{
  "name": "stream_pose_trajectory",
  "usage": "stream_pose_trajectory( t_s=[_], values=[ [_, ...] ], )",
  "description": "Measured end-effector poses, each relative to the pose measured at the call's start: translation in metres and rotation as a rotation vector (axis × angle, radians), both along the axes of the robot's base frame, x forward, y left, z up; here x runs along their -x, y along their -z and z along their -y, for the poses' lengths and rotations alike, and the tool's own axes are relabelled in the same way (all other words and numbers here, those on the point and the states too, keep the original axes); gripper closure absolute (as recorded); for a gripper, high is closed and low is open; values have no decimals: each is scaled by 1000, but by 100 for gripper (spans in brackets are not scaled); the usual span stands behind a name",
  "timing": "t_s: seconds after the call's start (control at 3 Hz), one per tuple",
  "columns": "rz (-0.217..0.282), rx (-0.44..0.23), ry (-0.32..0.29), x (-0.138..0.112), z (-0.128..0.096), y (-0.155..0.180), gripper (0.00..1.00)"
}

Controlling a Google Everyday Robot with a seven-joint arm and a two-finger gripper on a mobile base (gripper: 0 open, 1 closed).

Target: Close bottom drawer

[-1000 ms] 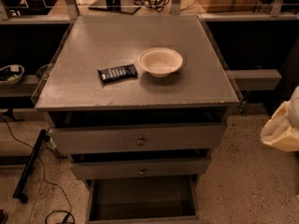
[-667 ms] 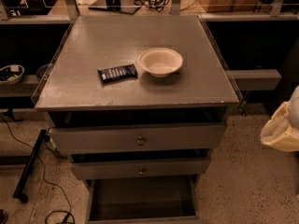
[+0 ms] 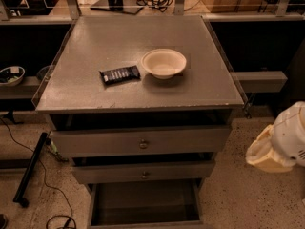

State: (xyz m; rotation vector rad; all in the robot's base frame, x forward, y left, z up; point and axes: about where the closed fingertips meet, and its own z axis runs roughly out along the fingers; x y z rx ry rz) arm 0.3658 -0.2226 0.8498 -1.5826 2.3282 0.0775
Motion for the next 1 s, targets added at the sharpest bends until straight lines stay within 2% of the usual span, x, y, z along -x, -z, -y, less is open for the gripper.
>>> stream_pose_trajectory(
  t_s=[0.33, 0.67, 1.0],
  values=[
    [-23, -31, 28, 2, -9, 49, 100],
    [-90, -27, 38, 6, -20, 115, 100],
    [-90, -27, 38, 6, -20, 115, 100]
  ],
)
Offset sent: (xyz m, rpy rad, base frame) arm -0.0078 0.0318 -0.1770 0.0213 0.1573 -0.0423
